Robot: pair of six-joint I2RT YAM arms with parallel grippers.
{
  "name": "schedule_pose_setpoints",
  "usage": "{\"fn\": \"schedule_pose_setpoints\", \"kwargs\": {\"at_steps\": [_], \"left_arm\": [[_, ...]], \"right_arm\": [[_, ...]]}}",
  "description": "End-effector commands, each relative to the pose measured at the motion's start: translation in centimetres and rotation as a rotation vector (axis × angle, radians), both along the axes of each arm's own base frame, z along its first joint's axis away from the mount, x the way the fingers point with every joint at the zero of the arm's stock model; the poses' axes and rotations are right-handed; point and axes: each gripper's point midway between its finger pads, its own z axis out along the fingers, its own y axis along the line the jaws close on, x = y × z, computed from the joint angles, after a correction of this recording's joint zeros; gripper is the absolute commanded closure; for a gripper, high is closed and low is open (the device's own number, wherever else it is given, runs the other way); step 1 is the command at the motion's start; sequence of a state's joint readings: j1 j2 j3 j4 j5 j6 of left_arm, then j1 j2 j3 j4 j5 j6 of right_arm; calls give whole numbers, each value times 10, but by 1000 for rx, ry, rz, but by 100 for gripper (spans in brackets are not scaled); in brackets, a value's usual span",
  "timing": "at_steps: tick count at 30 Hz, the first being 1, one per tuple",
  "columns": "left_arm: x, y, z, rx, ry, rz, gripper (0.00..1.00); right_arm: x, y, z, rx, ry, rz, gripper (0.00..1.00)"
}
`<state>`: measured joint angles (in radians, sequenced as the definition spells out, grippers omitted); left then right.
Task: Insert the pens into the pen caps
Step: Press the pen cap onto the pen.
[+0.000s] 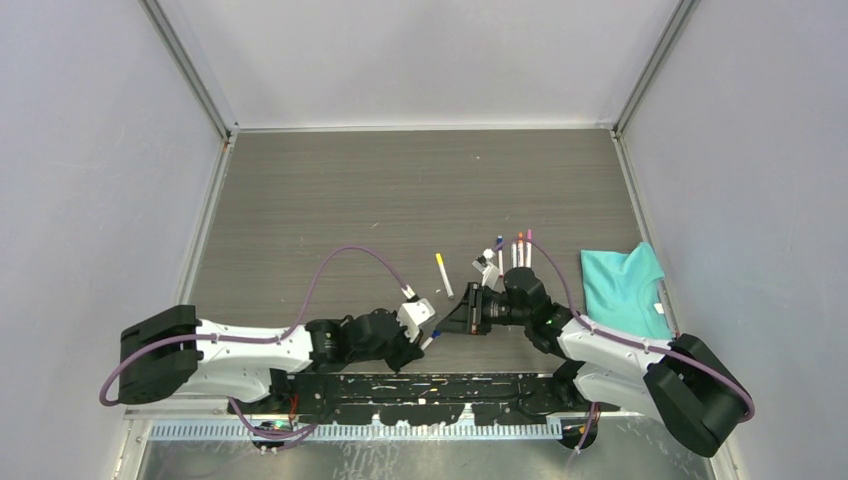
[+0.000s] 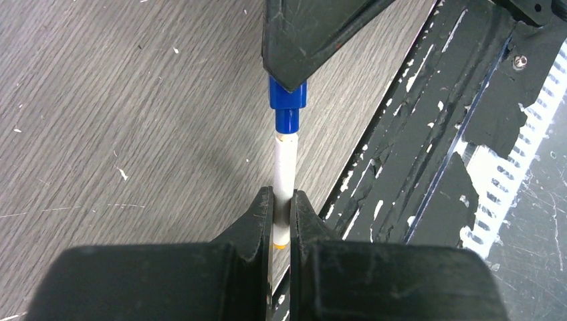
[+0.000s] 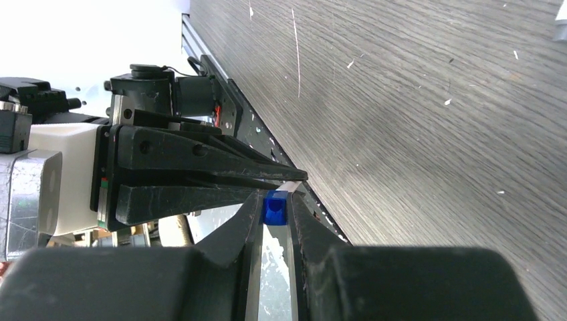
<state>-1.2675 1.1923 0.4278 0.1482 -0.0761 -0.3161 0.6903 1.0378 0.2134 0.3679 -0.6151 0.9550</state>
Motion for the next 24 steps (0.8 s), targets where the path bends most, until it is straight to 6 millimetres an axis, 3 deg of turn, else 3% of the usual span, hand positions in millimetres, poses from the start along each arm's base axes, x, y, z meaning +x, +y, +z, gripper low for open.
{"fn": "schedule_pose_setpoints", "kwargs": {"at_steps": [1, 10, 24], "left_arm": [[64, -35, 99, -303, -194, 185, 100], [60, -40, 98, -266, -202, 87, 100], [58, -47, 96, -235, -220, 20, 100]], "right_arm": [[-65, 0, -4, -4, 138, 265, 99], [-76, -7, -15, -107, 125, 366, 99], [-73, -4, -17, -138, 140, 380, 99]]}}
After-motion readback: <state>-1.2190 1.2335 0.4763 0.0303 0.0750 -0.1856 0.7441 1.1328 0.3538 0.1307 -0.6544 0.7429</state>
